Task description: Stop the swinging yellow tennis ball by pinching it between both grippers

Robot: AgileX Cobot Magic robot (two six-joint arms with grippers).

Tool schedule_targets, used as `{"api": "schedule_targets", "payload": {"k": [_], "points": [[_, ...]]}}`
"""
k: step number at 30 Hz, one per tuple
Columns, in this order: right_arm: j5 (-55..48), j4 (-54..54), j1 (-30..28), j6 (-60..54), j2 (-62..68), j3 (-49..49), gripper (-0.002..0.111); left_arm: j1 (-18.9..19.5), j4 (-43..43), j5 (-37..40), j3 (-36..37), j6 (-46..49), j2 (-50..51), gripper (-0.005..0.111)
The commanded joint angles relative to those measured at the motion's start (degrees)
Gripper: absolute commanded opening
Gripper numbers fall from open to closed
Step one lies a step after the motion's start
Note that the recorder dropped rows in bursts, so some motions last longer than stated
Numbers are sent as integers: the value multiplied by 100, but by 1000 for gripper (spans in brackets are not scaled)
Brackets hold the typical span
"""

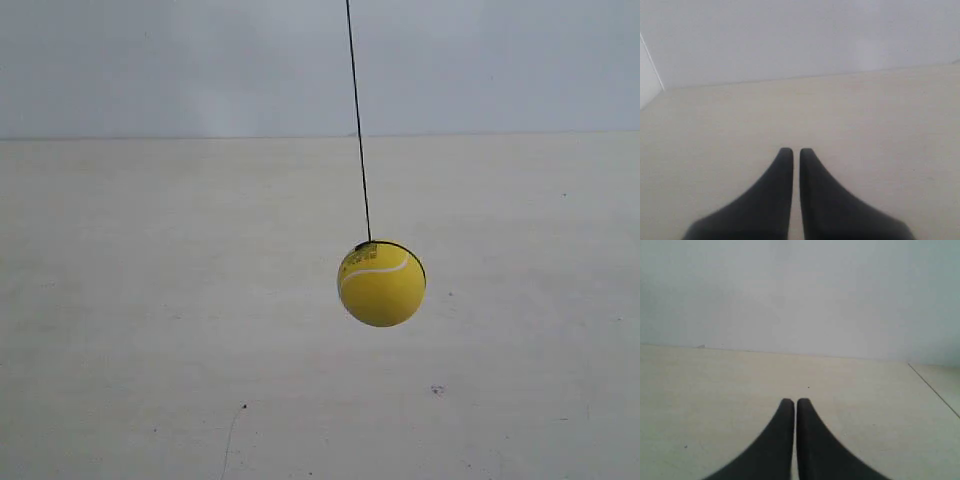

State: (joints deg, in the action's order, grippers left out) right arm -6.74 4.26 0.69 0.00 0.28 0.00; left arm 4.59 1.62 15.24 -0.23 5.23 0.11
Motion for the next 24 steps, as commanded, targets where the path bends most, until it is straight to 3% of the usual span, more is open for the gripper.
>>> {"api": "schedule_targets", "payload": {"k": [1,6,11,15,24], "points": [[48,40,-8,0,-28,0,0,24,31,-380,23,86,-11,5],[955,57,-8,113,-28,0,0,24,-27,-784,23,18,-11,5],[1303,41,-8,1519,-28,0,0,24,-734,-1186,23,-712,-11,5],[1966,41,-8,1775,-28,0,0,24,-734,-1418,23,-735,-11,5],[1550,41,-8,2005,-28,0,0,24,-734,-2219,23,-735,-11,5]]}}
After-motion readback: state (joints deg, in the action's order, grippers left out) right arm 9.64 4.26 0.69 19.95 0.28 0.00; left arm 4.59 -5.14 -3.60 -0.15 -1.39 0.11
